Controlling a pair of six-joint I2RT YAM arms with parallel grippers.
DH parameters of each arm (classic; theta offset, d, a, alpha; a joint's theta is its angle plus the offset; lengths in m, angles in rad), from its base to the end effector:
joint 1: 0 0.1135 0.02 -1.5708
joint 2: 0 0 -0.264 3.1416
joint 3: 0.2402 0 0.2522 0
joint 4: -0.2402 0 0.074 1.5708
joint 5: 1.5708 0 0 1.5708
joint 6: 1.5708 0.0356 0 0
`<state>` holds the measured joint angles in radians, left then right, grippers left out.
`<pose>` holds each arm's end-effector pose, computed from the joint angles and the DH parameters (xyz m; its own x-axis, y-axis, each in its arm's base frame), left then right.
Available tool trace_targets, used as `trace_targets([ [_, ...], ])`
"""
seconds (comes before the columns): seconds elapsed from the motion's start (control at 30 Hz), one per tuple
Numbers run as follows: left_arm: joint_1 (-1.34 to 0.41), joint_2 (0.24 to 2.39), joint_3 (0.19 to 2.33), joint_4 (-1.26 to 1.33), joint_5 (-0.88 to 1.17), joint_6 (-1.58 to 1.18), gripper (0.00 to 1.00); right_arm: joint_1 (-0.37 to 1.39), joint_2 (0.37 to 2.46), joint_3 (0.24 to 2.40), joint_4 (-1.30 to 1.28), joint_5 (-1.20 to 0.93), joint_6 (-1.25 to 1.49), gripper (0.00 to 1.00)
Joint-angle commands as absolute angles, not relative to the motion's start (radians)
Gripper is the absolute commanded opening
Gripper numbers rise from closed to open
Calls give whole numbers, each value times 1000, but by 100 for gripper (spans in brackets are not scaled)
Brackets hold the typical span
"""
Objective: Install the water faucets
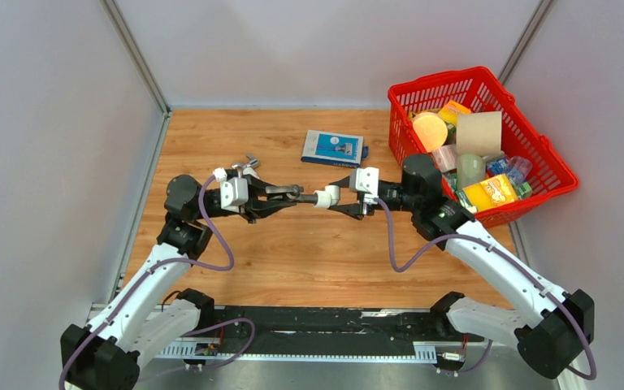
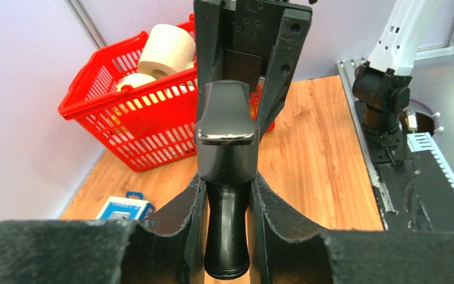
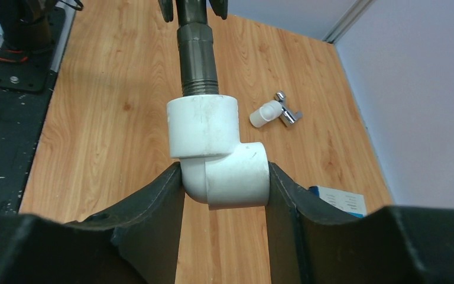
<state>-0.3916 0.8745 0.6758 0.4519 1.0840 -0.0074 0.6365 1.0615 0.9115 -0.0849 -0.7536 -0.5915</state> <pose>0.1640 -0.1018 0.3492 0.2244 -0.0964 -0.9697 0.9711 0.1051 0.2142 0.1783 0.1620 0.3434 0.3847 -0.2213 -0.8961 -0.9084 0.0813 -0.4101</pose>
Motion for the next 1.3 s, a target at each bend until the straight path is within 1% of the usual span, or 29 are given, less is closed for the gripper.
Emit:
trace_targets([
  [0.0, -410, 870, 680, 388, 1161, 169, 0, 606, 1077, 1025, 28, -1012, -460, 0],
  [0.17, -410, 859, 681, 344, 1163, 247, 0, 584, 1132, 1055, 6, -1156, -419, 0],
  [0.3, -419, 848, 672, 327, 1154, 279, 0, 578, 1173, 1083, -37, -1210, -402, 0],
  [0.43, -423, 833, 654, 327, 1137, 301, 0, 569, 1207, 1107, -54, -1249, -380, 3],
  [0.53, -423, 827, 634, 339, 1124, 288, 0, 566, 1219, 1112, -63, -1235, -382, 9],
  [0.57, -422, 825, 629, 357, 1118, 281, 0, 565, 1221, 1114, -63, -1227, -380, 13],
  [0.6, -423, 825, 614, 392, 1100, 255, 0, 566, 1221, 1114, -64, -1218, -383, 23],
  [0.63, -423, 821, 601, 417, 1091, 239, 0, 565, 1221, 1112, -64, -1201, -387, 34],
  [0.67, -423, 824, 582, 483, 1057, 194, 0, 565, 1220, 1111, -64, -1184, -393, 36],
  [0.7, -423, 822, 569, 509, 1036, 164, 0, 563, 1216, 1108, -64, -1172, -396, 41],
  [0.73, -423, 825, 554, 561, 994, 114, 0, 560, 1213, 1104, -64, -1148, -403, 51],
  [0.83, -423, 838, 526, 665, 899, -30, 0, 551, 1197, 1092, -64, -1088, -431, 66],
  [0.9, -423, 844, 503, 727, 839, -108, 0, 546, 1183, 1082, -64, -1037, -449, 72],
  [0.97, -423, 850, 470, 801, 781, -190, 0, 537, 1174, 1072, -64, -1003, -468, 75],
  [1.13, -416, 864, 354, 978, 566, -362, 0, 535, 1155, 1043, -61, -948, -511, 99],
  [1.27, -390, 859, 305, 1019, 443, -549, 0, 552, 1112, 979, -16, -913, -537, 100],
])
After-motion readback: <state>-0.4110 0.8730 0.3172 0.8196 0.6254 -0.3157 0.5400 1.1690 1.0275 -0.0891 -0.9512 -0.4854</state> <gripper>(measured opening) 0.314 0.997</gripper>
